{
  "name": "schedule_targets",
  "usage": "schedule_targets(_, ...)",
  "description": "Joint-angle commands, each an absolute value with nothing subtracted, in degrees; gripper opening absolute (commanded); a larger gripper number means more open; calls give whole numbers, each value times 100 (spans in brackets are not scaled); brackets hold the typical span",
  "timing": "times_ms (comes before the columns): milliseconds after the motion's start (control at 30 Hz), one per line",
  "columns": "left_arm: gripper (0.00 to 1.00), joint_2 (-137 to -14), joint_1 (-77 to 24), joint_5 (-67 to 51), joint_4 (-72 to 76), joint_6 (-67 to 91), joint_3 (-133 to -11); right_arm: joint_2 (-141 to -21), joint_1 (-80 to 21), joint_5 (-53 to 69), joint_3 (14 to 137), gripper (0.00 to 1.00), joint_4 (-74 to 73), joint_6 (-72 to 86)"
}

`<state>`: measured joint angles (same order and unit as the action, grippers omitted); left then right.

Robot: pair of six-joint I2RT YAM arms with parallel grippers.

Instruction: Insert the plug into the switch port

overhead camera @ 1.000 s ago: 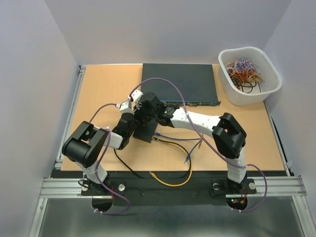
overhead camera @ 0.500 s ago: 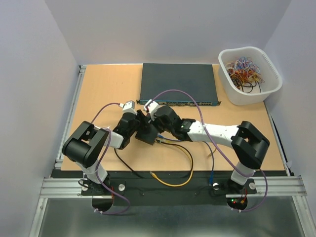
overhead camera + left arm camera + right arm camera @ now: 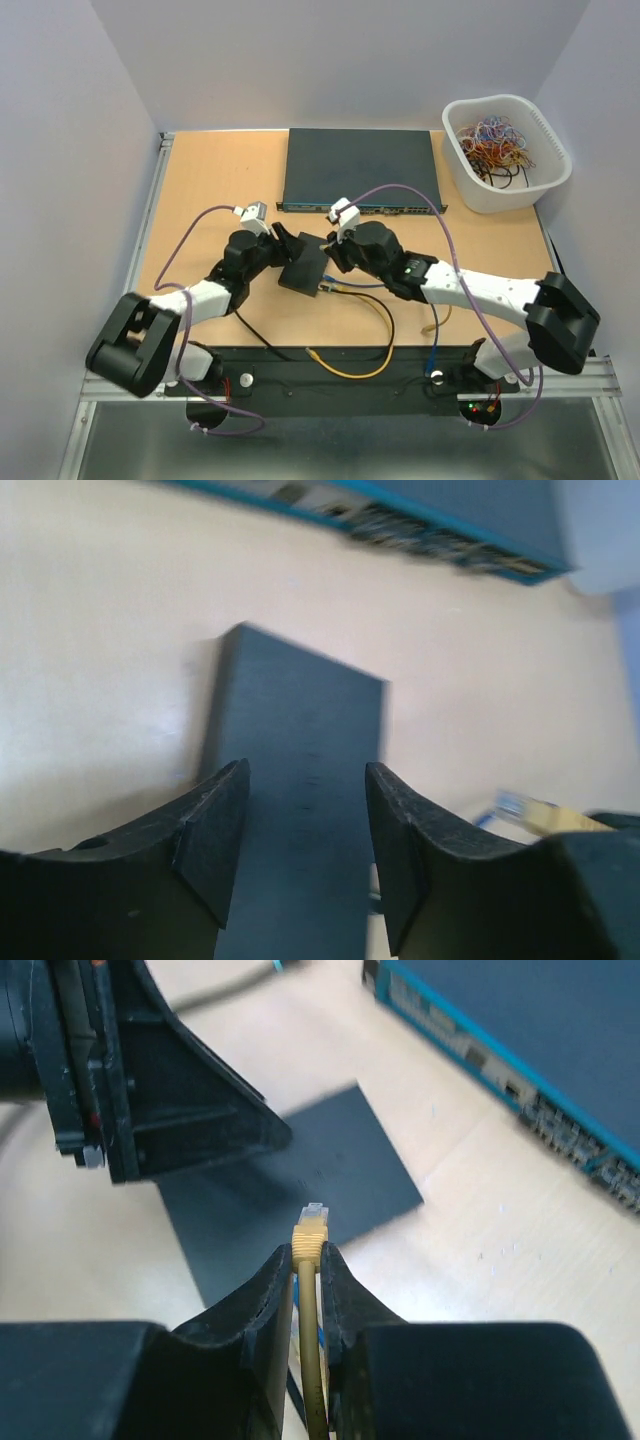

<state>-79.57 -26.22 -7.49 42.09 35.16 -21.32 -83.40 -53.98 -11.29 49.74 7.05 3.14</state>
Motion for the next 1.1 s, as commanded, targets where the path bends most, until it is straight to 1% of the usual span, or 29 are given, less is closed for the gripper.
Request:
schedule_targets(0,63,-6787,-2654,-1643,4474,3612,-2118,-7648,-5362,-660,4817,0,1791,667)
schedule_targets(33,69,-6402,-2654,-1826,4552,3725,-2109,-7403,-5353,-563,4773,0,1880,720)
schedule_targets(100,76,-6005,-2654,-1959,4701,3928,-1969,-7164,-5344,-317,4658,0,2083,905)
schedule_targets(133,81,-5838,-2654,-2047,4807,4042,-1917,-6972,-5335,-221,4536,0,2266,966)
schedule_targets(200,84,-5407,-2654,-2179,5175,4549,-1706,-6803,-5335,-26,4413,0,2477,1116)
schedule_targets(300,84,-5019,-2654,-2032,5388,5307,-1556,-6548,-5335,386,4290,0,2767,1274)
schedule_targets(333,84,-4940,-2654,-1900,5196,5430,-1599,-6496,-5326,413,4254,0,2829,1309)
schedule_targets(367,84,-4818,-2654,-1803,4690,5510,-1739,-6443,-5335,465,4210,0,2882,1353)
schedule_targets(600,83,-4719,-2672,-1749,4491,6003,-1898,-6732,-5344,712,4307,0,3032,1301)
schedule_targets(767,78,-4799,-2742,-1609,4500,6047,-1916,-6873,-5344,791,4324,1,3225,1380)
schedule_targets(900,70,-4843,-2830,-1477,4517,6047,-1925,-6987,-5344,861,4377,0,3313,1406)
schedule_targets(933,62,-4851,-2856,-1459,4526,6038,-1934,-7005,-5344,879,4377,1,3348,1406)
schedule_targets(1000,53,-4860,-2900,-1433,4535,5977,-1969,-7040,-5344,914,4360,0,3436,1433)
schedule_targets(1033,46,-4860,-2944,-1380,4535,5968,-1977,-7049,-5344,931,4342,0,3471,1450)
schedule_targets(1067,43,-4869,-2962,-1371,4535,5968,-1986,-7066,-5335,958,4333,1,3480,1468)
